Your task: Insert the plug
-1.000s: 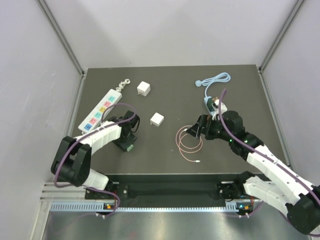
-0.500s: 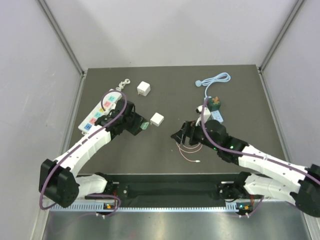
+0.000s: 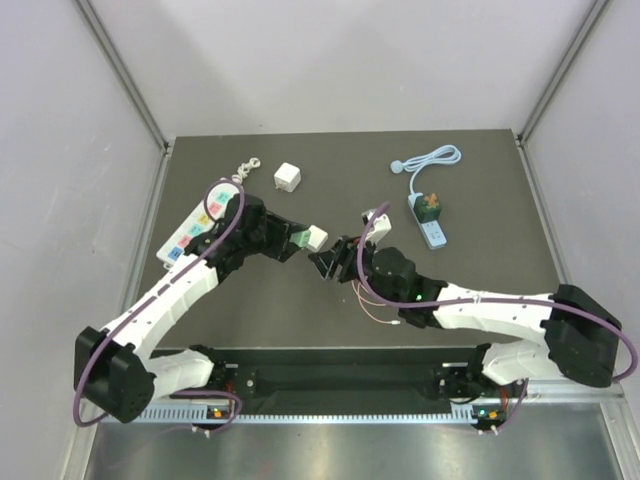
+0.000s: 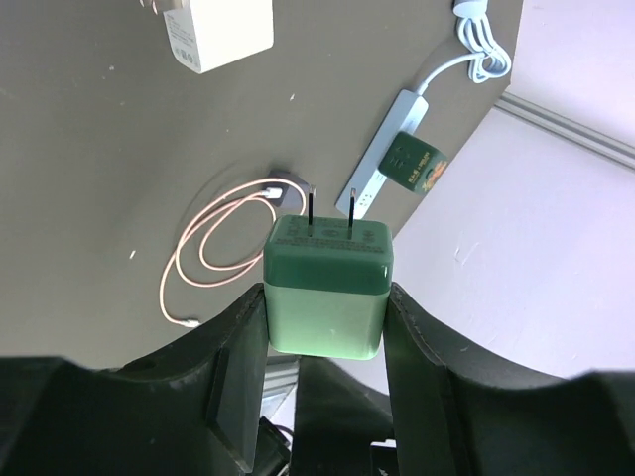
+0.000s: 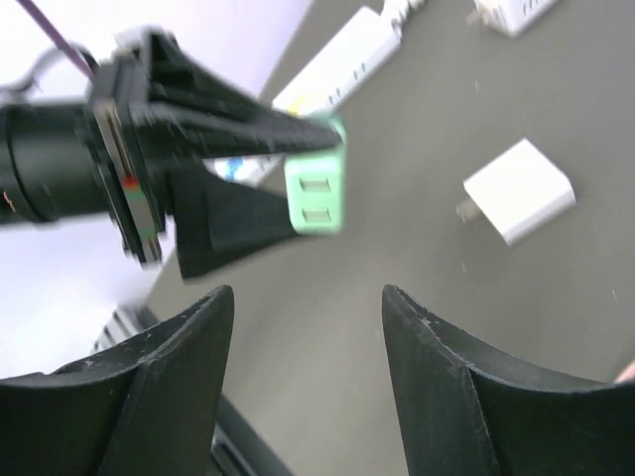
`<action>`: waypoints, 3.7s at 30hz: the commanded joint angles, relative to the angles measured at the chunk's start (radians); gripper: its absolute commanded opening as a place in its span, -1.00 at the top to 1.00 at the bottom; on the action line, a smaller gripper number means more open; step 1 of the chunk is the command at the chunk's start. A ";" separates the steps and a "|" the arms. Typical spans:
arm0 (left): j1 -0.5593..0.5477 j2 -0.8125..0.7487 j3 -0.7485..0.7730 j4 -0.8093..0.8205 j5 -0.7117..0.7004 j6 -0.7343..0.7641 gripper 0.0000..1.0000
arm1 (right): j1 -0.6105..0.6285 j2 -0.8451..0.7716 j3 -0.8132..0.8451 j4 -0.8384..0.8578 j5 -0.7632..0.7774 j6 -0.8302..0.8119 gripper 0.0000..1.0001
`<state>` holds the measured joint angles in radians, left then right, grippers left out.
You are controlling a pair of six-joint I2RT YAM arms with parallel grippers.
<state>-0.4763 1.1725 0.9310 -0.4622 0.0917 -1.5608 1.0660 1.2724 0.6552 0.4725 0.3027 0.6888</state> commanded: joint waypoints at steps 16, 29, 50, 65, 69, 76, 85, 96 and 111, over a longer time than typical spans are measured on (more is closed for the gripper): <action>-0.024 -0.073 0.009 0.007 0.023 -0.090 1.00 | 0.014 0.231 0.256 0.092 0.078 -0.043 -0.11; -0.025 -0.063 0.000 0.069 0.106 -0.047 0.92 | 0.012 0.292 0.253 0.192 0.047 -0.078 1.00; -0.024 -0.042 0.044 0.103 0.131 0.852 -0.95 | -0.668 -0.042 0.469 -1.078 -0.410 -0.636 1.00; -0.022 -0.011 0.049 -0.019 -0.061 1.239 -0.94 | -0.931 0.318 0.730 -1.380 -0.490 -1.098 1.00; -0.024 -0.030 0.034 0.002 -0.007 1.236 -0.94 | -0.931 0.407 0.784 -1.404 -0.462 -1.108 1.00; -0.024 -0.062 0.032 -0.007 -0.043 1.240 -0.95 | -0.931 0.516 0.871 -1.410 -0.430 -1.071 1.00; -0.024 -0.065 0.035 -0.010 -0.050 1.240 -0.95 | -0.931 0.577 0.876 -1.410 -0.398 -1.048 0.99; -0.024 -0.066 0.032 -0.013 -0.060 1.242 -0.96 | -0.933 0.617 0.865 -1.447 -0.384 -1.000 1.00; -0.024 -0.086 0.026 -0.009 -0.072 1.243 -0.97 | -0.937 0.619 0.854 -1.477 -0.395 -0.983 1.00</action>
<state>-0.4995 1.1183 0.9596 -0.4919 0.0338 -0.3367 0.1413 1.8767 1.5257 -0.9661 -0.0952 -0.3096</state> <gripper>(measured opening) 0.983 0.306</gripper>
